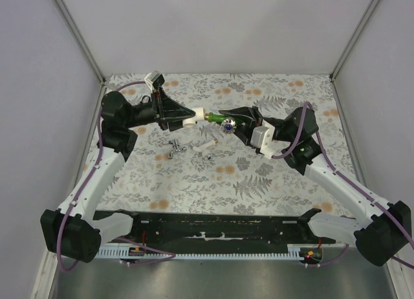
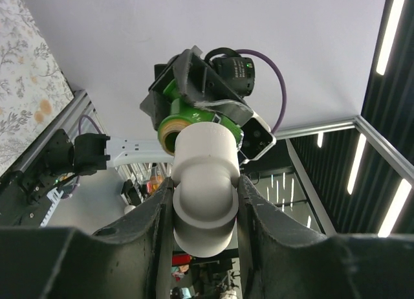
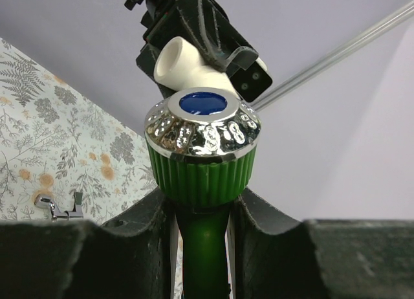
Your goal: Install the water faucets
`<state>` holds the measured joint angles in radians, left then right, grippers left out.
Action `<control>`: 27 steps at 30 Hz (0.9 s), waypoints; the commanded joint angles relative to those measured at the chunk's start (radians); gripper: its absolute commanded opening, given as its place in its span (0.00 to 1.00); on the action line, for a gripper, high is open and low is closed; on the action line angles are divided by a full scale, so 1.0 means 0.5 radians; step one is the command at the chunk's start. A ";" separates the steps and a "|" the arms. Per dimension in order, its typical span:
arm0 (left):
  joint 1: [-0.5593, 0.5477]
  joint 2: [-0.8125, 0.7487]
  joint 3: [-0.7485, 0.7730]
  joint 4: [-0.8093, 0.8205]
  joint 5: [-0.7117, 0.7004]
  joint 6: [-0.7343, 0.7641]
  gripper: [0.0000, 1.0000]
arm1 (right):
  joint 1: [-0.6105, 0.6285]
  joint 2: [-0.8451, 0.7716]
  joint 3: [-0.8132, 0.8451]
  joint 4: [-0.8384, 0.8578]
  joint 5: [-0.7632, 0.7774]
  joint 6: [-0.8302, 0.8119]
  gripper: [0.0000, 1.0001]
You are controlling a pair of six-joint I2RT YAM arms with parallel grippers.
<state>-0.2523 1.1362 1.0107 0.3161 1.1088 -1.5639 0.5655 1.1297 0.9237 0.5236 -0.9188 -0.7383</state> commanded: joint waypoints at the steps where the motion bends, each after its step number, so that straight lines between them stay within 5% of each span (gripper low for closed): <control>1: 0.011 0.038 0.144 0.270 0.123 -0.238 0.02 | -0.002 -0.029 0.113 0.122 -0.101 -0.064 0.00; 11: 0.011 0.071 0.178 0.169 0.289 -0.155 0.02 | -0.002 -0.112 0.223 -0.169 -0.160 -0.226 0.00; 27: 0.005 0.044 0.246 -0.058 0.323 0.001 0.02 | -0.002 -0.029 0.312 -0.182 -0.270 -0.211 0.00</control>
<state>-0.2501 1.1782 1.0912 0.3187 1.2407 -1.6218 0.5655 1.1057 1.0229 0.4244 -1.0397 -0.8062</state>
